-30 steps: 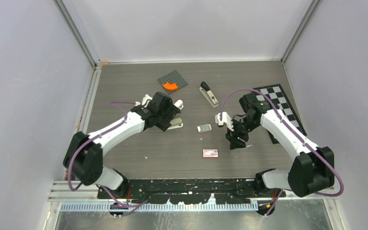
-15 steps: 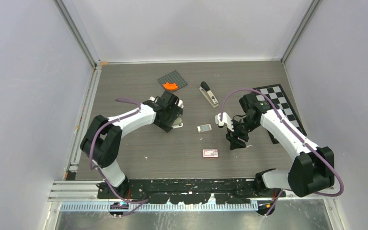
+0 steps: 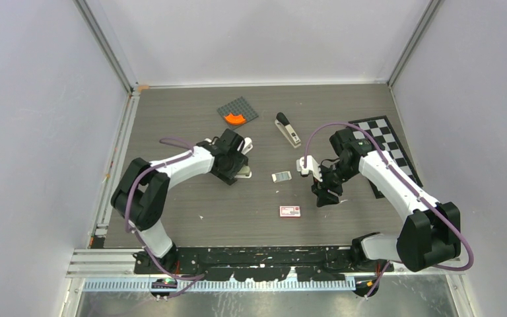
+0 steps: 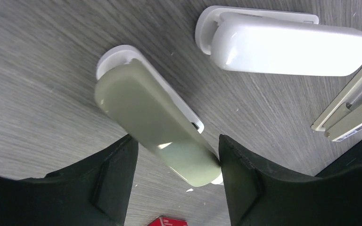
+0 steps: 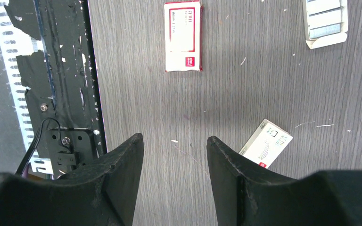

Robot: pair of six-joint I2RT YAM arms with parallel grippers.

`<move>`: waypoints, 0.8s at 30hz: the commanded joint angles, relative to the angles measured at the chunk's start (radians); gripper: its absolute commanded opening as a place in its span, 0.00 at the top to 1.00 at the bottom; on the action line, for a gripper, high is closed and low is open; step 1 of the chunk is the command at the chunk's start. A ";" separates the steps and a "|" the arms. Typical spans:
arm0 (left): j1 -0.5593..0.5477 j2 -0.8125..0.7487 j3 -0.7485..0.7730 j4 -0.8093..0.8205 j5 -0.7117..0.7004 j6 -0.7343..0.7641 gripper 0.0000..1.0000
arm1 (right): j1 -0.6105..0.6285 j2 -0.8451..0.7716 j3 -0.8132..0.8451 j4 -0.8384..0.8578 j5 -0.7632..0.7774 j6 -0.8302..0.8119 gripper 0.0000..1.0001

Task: Unload the staples from the stapler
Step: Pick up the stapler from the center of the board.

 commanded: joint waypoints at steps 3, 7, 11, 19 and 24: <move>0.012 -0.089 -0.033 -0.048 -0.020 0.086 0.39 | -0.003 -0.035 0.022 -0.013 -0.030 -0.012 0.43; 0.014 -0.115 -0.019 -0.093 -0.031 0.144 0.40 | -0.003 -0.036 0.021 -0.013 -0.030 -0.014 0.43; 0.022 -0.122 -0.022 -0.098 -0.034 0.176 0.43 | -0.002 -0.037 0.022 -0.014 -0.030 -0.013 0.43; 0.028 -0.080 -0.042 -0.032 0.033 0.181 0.47 | -0.002 -0.038 0.020 -0.011 -0.029 -0.014 0.43; 0.027 -0.080 -0.040 -0.017 0.039 0.174 0.53 | -0.002 -0.039 0.020 -0.011 -0.028 -0.015 0.43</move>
